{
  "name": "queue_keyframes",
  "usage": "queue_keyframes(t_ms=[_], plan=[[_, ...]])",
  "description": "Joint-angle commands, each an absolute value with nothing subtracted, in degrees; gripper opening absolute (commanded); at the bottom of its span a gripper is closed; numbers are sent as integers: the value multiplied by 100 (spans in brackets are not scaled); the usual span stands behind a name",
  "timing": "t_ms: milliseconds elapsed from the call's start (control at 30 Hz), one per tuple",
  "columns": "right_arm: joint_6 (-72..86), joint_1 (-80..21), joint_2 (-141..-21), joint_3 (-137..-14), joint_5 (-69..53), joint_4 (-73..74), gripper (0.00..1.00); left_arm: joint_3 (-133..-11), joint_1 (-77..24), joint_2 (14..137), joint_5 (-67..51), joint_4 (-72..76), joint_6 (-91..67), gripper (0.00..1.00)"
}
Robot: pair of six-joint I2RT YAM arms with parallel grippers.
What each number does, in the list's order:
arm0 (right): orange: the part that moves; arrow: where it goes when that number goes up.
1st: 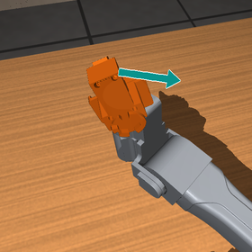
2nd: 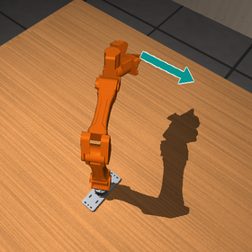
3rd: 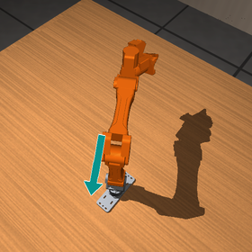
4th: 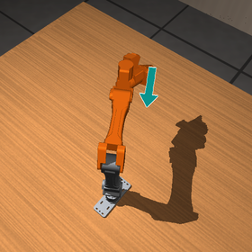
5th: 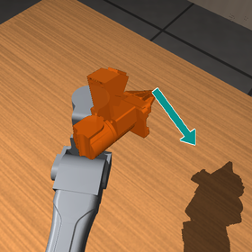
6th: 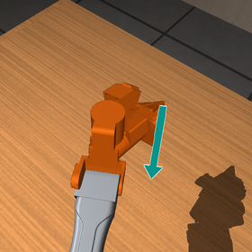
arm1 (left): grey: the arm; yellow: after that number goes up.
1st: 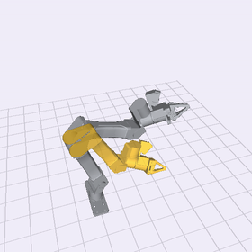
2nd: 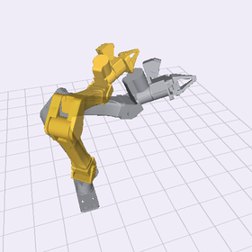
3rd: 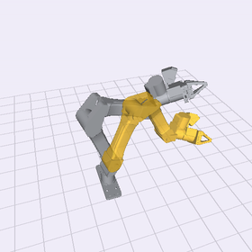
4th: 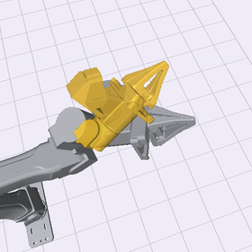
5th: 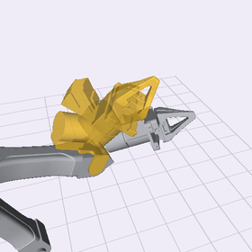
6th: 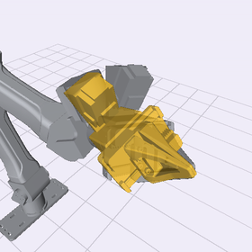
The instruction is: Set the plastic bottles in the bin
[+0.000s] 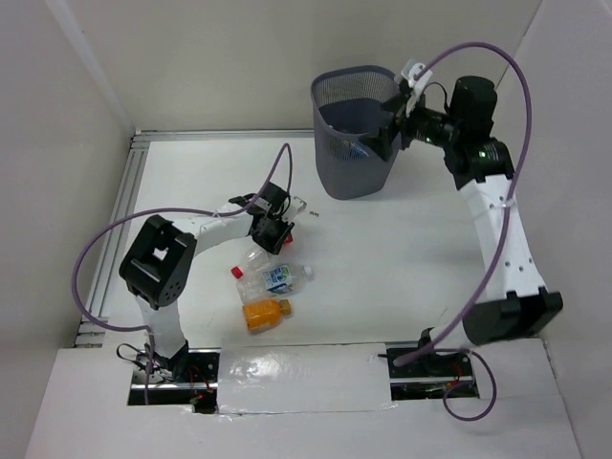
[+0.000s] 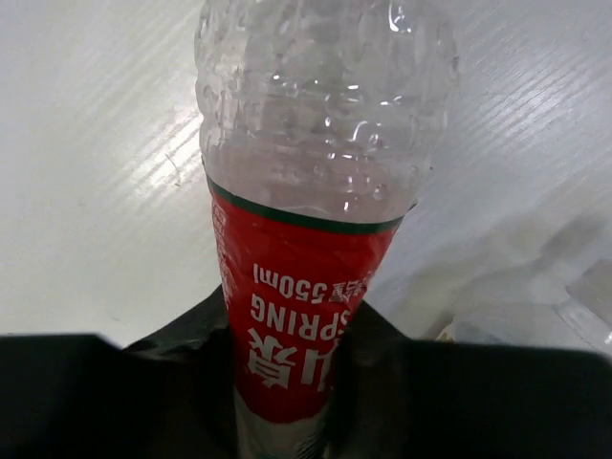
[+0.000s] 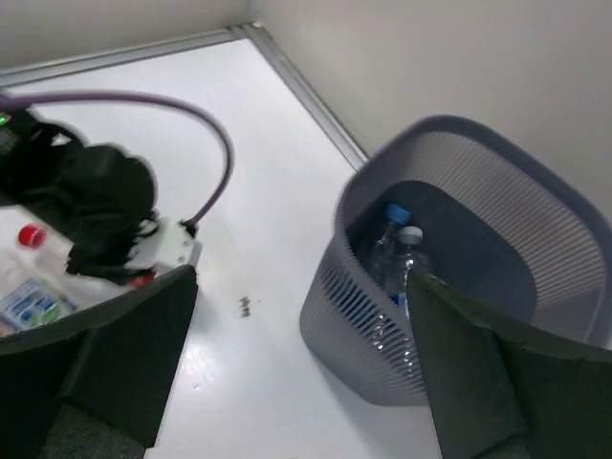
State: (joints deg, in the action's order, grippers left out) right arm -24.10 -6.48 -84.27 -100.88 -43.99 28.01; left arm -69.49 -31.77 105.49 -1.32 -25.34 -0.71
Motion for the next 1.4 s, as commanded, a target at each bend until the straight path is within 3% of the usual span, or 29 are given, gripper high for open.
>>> queue_keyframes(t_ms=[0,67,167,267,300,333,367,400,600,700,767,800,900,933,1000,1033,1067,1100,1133,1200,1267,1300,1367], plan=[[-2426,-511,-7799,-9468,-5062,2532,96,-7154,-3129,10311,18,-2558,-105,16],[-2627,-457,-7560,-8966,-5455,2644,61,-7355,-3129,9864,-35,-2610,-158,16],[-3127,-387,-7120,-8351,-5511,2899,0,-8057,-3129,9459,-245,-2733,-281,16],[-3717,-387,-6681,-7613,-5511,3198,0,-9129,-3129,9387,-614,-2786,-439,15],[-4066,-387,-6584,-7420,-5511,3321,6,-9680,-3129,9387,-998,-2717,-544,15],[-4217,-387,-6400,-7061,-5459,3548,24,-9947,-3129,9456,-1193,-2655,-615,15],[-4280,-387,-6311,-6866,-5345,3551,58,-10193,-3129,9457,-1395,-2393,-702,15],[-4280,-387,-6224,-6655,-5274,3551,100,-10404,-3077,9535,-1606,-2208,-790,15],[-4641,-282,-5652,-5696,-5150,3840,100,-11592,-2944,10168,-2741,-170,-2142,15],[-4895,-281,-5546,-5564,-5221,4121,58,-12031,-2865,10807,-2848,1253,-2969,15],[-4896,-281,-5546,-5511,-5291,4209,15,-12032,-2813,11117,-2488,2644,-3706,15],[-4896,-281,-5546,-5432,-5352,4262,0,-12032,-2813,11475,-2348,3107,-3987,15],[-4896,-229,-5336,-5195,-5353,4263,0,-12724,-2812,12161,-1689,4032,-4885,15],[-4896,-229,-5274,-5142,-5353,4263,0,-13492,-2882,12721,-1409,3956,-4965,15],[-4896,-229,-5099,-5063,-5291,4263,3,-14113,-2970,13173,-1039,3684,-4782,25],[-4896,-229,-5028,-4984,-5221,4263,8,-14194,-3032,13288,-872,3752,-4651,35],[-4896,-229,-5027,-4983,-5221,4263,20,-14107,-3102,13341,-374,3753,-4188,43],[-4896,-229,-4940,-4931,-5221,4263,28,-14106,-3233,13342,-152,3701,-3940,60],[-4896,-176,-4887,-4931,-5221,4202,34,-14106,-3234,13342,59,3596,-3737,70],[-4843,-176,-4887,-4931,-5221,4201,61,-14106,-3234,13403,80,3315,-3577,80],[-4843,-176,-4887,-4878,-5291,4140,85,-14046,-3138,13403,-78,3165,-3577,100],[-5025,-176,-4948,-4878,-5404,4140,96,-13975,-3068,13403,-218,3042,-3577,100],[-5595,-237,-5044,-4878,-5684,4209,100,-13843,-3067,13115,-464,3041,-3411,100]])
